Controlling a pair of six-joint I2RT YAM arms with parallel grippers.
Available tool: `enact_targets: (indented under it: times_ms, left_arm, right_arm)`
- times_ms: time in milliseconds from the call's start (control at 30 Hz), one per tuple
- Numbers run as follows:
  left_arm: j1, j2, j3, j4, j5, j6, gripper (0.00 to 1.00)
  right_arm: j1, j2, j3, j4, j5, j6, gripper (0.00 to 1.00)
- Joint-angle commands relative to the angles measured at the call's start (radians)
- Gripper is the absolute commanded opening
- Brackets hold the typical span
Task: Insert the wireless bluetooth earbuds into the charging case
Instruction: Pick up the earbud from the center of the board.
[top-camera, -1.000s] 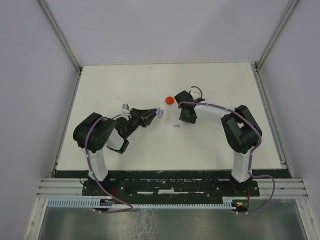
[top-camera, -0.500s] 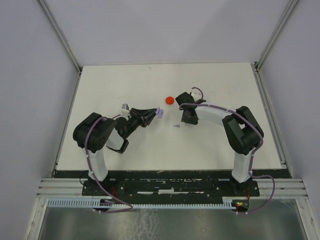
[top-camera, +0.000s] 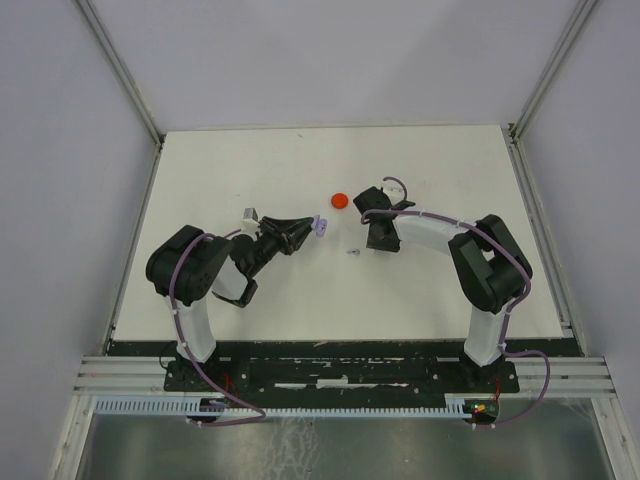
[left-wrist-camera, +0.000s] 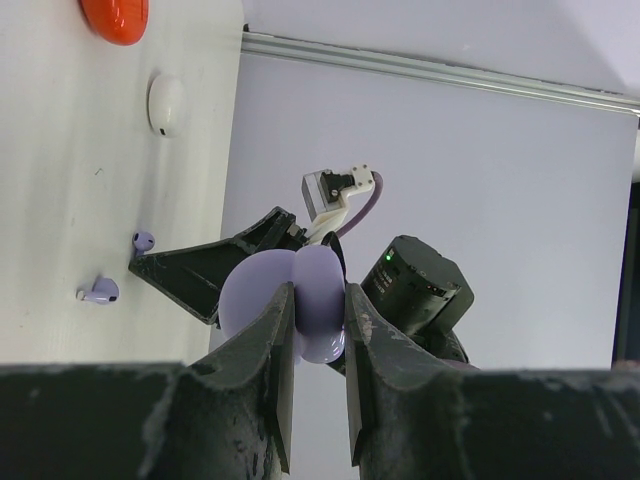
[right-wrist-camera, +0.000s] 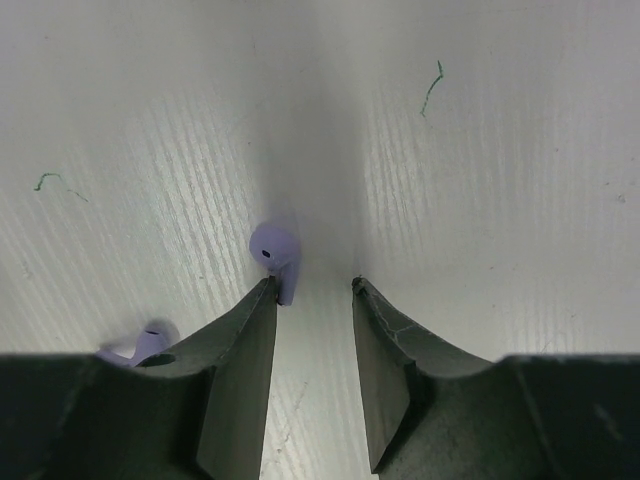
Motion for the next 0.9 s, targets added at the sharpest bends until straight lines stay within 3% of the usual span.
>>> enact_targets:
  times_ms: [0,867]
  left_arm:
    - [0.003,-0.022,-0.005,0.198,0.006,-0.004,0.03]
    - [0.004,-0.012,-0.004,0.200,0.007,-0.007,0.03]
  right_arm:
    - [-0.005,-0.025,-0.004,-0.031,-0.008,-0.033,0.44]
    - [-0.028,0.080,0.081,-0.005,-0.048,0.026,0.47]
